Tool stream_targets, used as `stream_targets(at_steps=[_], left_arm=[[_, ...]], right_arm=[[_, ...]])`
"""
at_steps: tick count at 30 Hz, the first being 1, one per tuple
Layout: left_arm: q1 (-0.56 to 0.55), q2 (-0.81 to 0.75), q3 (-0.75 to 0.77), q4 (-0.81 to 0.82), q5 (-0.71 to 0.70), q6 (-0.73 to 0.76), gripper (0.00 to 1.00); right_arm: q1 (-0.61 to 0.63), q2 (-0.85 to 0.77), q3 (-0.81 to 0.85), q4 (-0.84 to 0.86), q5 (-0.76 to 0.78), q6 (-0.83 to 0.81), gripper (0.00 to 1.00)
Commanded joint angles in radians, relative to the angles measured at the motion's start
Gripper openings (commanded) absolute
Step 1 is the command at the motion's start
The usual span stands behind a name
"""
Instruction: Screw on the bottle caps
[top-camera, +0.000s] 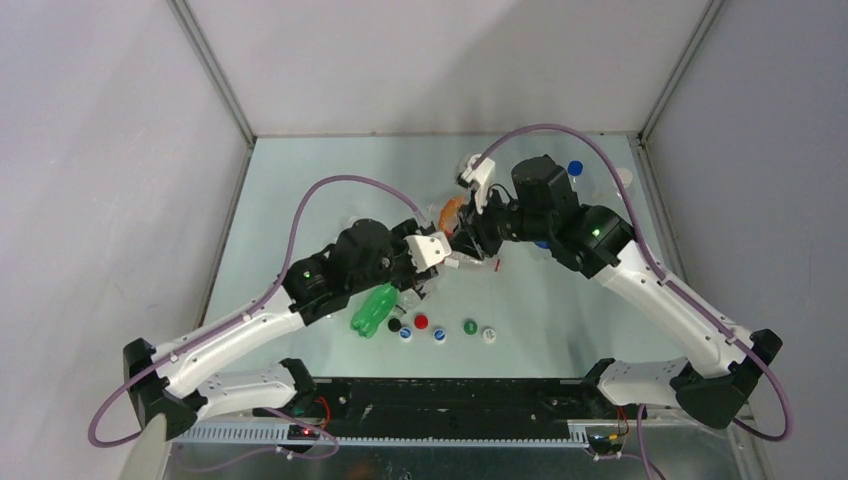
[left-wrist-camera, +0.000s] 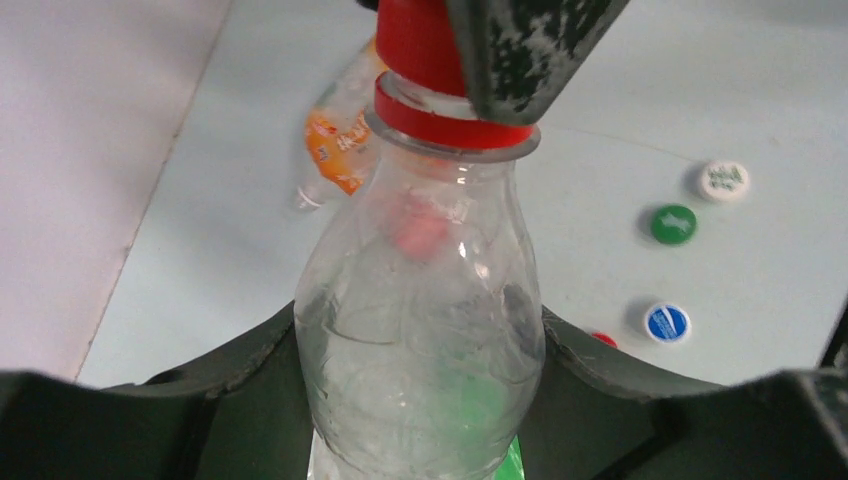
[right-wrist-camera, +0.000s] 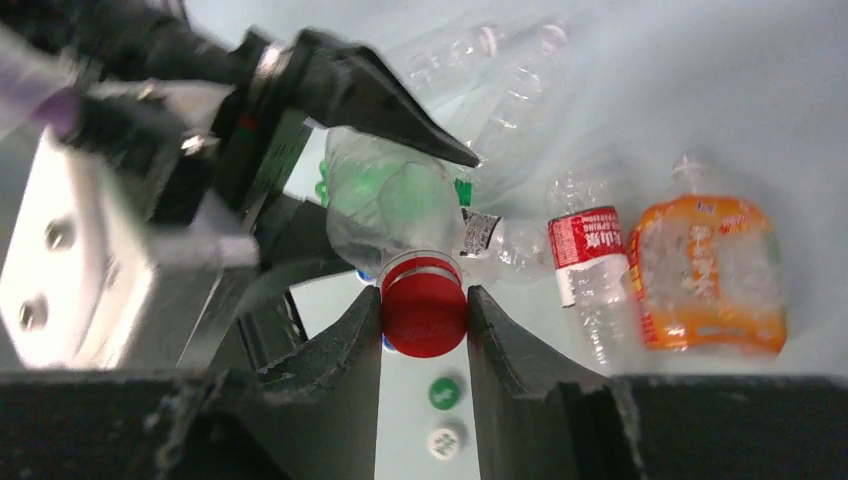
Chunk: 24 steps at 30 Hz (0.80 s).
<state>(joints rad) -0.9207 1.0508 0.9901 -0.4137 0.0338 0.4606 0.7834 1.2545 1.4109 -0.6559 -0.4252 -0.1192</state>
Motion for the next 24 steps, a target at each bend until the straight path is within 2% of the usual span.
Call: stream_targets(at_steps=[1,4,8,12,19,24], left_arm=[[-0.069,-0.03,-0.01,0.356,-0.106,-0.036,0.2],[-0.101,-0.04,-0.055,0.458,-0.176,-0.015,0.2],[-0.143,-0.049,-0.129,0.582,-0.259,0.021,0.2],[-0.191,-0.041,-0.19,0.695,-0.381,0.069,0.2],[-0.208,-0.053,-0.252,0.75,-0.407,0.042,0.19],[-0.173,-0.07,-0.254,0.672,-0.303,-0.037,0.18]], right_arm=[[-0.007,0.046,-0.001,0.063,0.236,0.429,0.0],[-0.029,0.052,-0.003,0.024,0.301,0.603,0.0],[-0.049,0.068,-0.003,-0.009,0.296,0.806,0.0],[-0.044,0.083,-0.003,-0.016,0.315,0.889,0.0],[-0.049,0.045,-0.048,0.064,0.333,0.931,0.0],[-0.058,0.02,-0.052,0.129,0.29,0.779,0.0]])
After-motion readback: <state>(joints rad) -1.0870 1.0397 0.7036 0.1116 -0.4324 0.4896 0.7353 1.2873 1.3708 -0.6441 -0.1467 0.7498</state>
